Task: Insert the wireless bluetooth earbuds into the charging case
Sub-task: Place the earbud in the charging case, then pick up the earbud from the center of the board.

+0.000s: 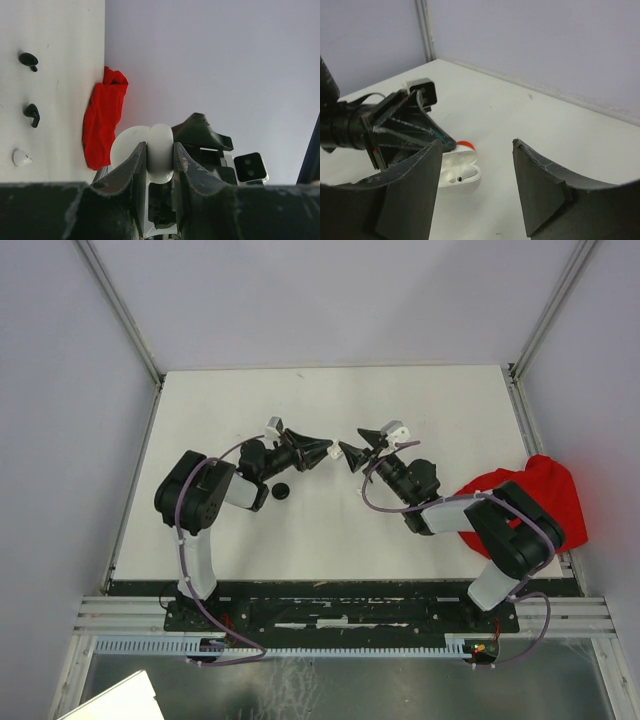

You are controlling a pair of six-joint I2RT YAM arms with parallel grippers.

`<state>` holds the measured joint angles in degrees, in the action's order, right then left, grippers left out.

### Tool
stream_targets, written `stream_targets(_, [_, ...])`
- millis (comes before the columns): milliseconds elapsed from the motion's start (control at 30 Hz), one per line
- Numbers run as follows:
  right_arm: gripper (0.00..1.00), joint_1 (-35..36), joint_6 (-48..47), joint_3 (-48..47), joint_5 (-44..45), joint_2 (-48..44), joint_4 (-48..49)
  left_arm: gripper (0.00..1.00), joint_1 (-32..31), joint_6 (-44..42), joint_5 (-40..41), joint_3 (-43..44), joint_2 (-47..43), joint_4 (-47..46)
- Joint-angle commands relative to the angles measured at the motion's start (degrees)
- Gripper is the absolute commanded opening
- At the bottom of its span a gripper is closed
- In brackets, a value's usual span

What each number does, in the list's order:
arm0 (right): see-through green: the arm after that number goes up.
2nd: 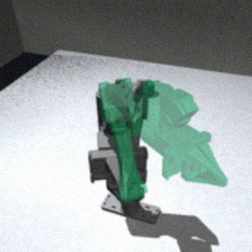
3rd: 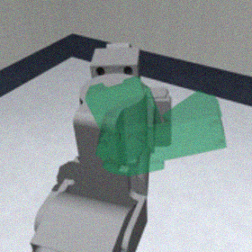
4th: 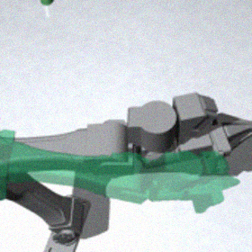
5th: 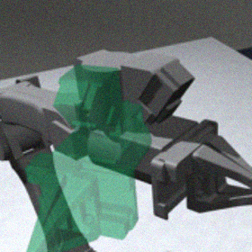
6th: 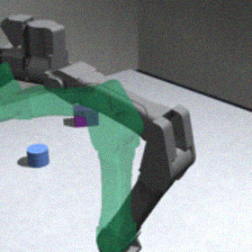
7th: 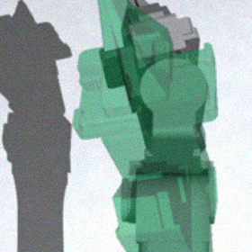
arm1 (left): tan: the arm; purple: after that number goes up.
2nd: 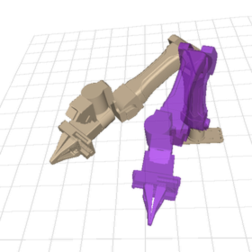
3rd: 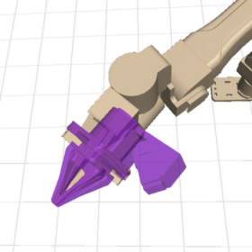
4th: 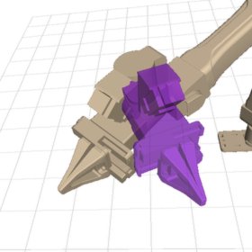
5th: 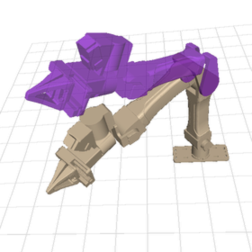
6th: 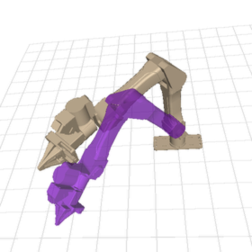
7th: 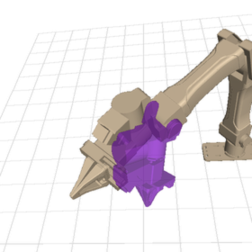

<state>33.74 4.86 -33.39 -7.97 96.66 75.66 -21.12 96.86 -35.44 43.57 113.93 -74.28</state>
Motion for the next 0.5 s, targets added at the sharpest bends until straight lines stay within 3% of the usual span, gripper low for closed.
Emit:
stream_targets(0, [0.67,-1.18,3.25,1.43,7.83,-7.62,4.18,0.03,0.91,1.92,1.53,-0.29,0.87,-5.58])
stream_targets(100, [0.67,-1.50,3.99,0.47,15.76,-15.23,-11.52,0.03,2.47,1.53,1.65,-1.82,0.34,-5.86])
stream_targets(200, [0.70,-2.05,5.34,-10.89,22.39,-20.07,-48.02,0.03,4.40,0.92,1.70,-3.56,-1.11,-5.89])
stream_targets(300, [0.74,-2.27,2.11,-23.63,20.70,-16.55,-73.93,0.03,6.01,0.88,1.84,-5.05,-2.58,-5.44])
stream_targets(467, [0.73,-2.42,-2.62,-38.60,11.22,-7.06,-99.20,0.03,7.08,-0.97,1.87,-6.22,-4.42,-4.72])
